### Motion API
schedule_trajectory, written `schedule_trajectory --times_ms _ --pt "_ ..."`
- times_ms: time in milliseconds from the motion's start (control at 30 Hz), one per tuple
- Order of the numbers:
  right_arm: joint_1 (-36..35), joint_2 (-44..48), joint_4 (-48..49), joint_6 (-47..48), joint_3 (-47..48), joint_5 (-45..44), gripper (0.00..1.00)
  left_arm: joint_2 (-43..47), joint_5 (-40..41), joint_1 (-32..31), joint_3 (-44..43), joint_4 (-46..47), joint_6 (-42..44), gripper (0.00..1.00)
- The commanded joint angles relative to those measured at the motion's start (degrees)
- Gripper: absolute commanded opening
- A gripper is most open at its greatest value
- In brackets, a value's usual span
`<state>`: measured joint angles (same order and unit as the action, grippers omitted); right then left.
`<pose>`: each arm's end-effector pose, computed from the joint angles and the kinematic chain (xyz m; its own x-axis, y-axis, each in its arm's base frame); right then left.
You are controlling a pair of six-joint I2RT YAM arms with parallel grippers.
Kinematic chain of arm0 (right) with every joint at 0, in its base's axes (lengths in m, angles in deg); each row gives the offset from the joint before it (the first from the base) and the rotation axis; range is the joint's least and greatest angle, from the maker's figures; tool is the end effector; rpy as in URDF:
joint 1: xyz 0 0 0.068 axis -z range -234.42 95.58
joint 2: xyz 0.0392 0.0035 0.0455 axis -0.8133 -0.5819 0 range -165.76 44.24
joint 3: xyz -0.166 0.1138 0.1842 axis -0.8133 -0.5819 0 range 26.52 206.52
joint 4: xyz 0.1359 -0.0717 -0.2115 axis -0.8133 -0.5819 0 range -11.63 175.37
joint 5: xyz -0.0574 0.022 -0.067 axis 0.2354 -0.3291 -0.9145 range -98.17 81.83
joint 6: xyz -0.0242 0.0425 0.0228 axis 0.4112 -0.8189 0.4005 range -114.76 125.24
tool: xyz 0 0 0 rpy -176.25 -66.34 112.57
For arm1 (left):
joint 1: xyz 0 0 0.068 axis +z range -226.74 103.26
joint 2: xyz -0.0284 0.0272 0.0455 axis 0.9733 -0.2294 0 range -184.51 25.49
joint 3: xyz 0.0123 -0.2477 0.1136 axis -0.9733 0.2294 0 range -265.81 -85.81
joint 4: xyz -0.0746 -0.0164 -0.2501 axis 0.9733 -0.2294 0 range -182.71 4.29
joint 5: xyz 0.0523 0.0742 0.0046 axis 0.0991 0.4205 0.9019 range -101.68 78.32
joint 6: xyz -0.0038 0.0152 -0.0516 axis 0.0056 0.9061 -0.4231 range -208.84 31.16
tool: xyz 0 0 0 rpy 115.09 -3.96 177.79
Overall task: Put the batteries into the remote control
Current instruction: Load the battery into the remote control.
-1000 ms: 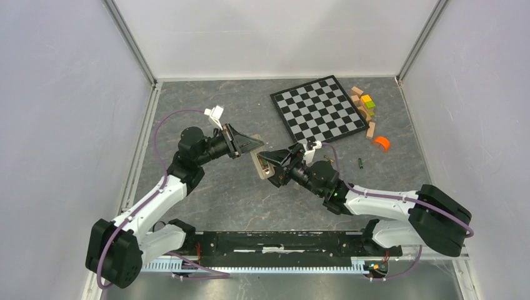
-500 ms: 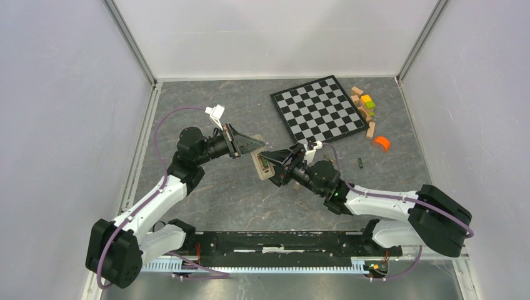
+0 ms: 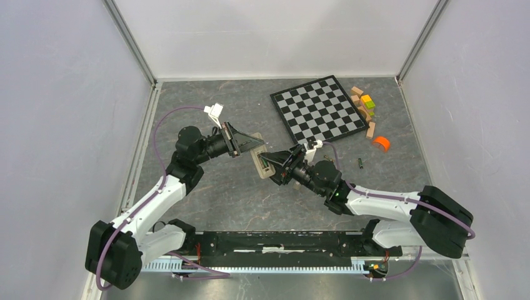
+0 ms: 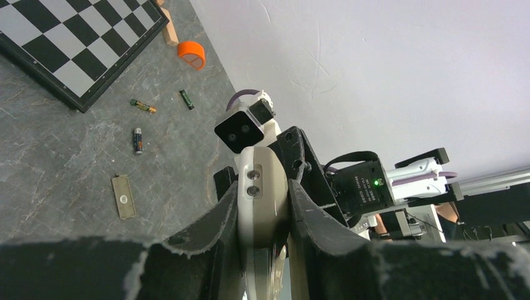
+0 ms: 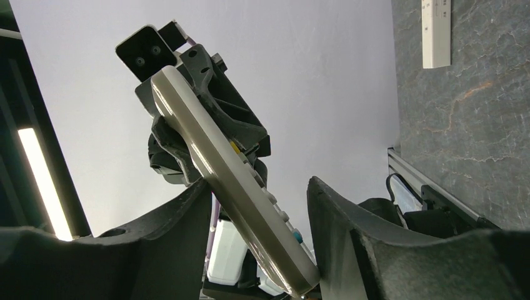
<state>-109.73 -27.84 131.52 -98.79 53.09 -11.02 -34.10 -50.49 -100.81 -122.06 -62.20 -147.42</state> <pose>0.1510 0.2151 0.2332 -0.7708 0.5889 0.2429 0.1861 -0.1565 0.9700 0.2071 -0.1169 0.2995 -0.7582 -0.3896 -0.5228 0.4661 0.2366 -0.8525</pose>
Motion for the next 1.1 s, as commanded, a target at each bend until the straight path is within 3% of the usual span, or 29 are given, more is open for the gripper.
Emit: schedule_trajectory --times_ms 0,133,267,400,567,767,933,1067 --pt "0.56 1.48 2.80 0.27 -0.09 -1.19 0.53 1.59 -0.73 -0.27 -3.54 -2.66 0.52 0.02" --pt "0.64 2.12 2.60 2.35 -0.31 -2.04 0.83 1.42 0.46 -0.27 -4.10 -6.19 1.59 0.02" --pt "0.97 3.24 2.88 5.42 -1.07 -3.17 0.96 0.99 1.71 -0.32 -4.32 -8.85 2.63 0.02" --pt "1.86 4.05 0.97 11.41 -0.84 -2.27 0.97 0.46 2.40 -0.27 -4.76 -9.70 2.41 0.02" --pt "3.51 3.95 -4.47 30.78 2.10 2.56 0.91 -0.65 2.36 -0.31 -6.54 -13.05 4.42 0.02" --pt "4.12 5.32 -4.92 47.69 3.58 6.79 0.93 -1.32 1.39 -0.27 -7.56 -15.10 7.18 0.02" --pt "4.19 5.44 -5.25 52.51 4.83 9.41 0.93 -2.22 0.38 -0.25 -8.00 -15.42 8.04 0.02" --pt "4.14 4.98 -10.14 56.46 6.33 7.55 0.83 -2.68 -0.64 -0.25 -8.27 -15.51 8.44 0.02"
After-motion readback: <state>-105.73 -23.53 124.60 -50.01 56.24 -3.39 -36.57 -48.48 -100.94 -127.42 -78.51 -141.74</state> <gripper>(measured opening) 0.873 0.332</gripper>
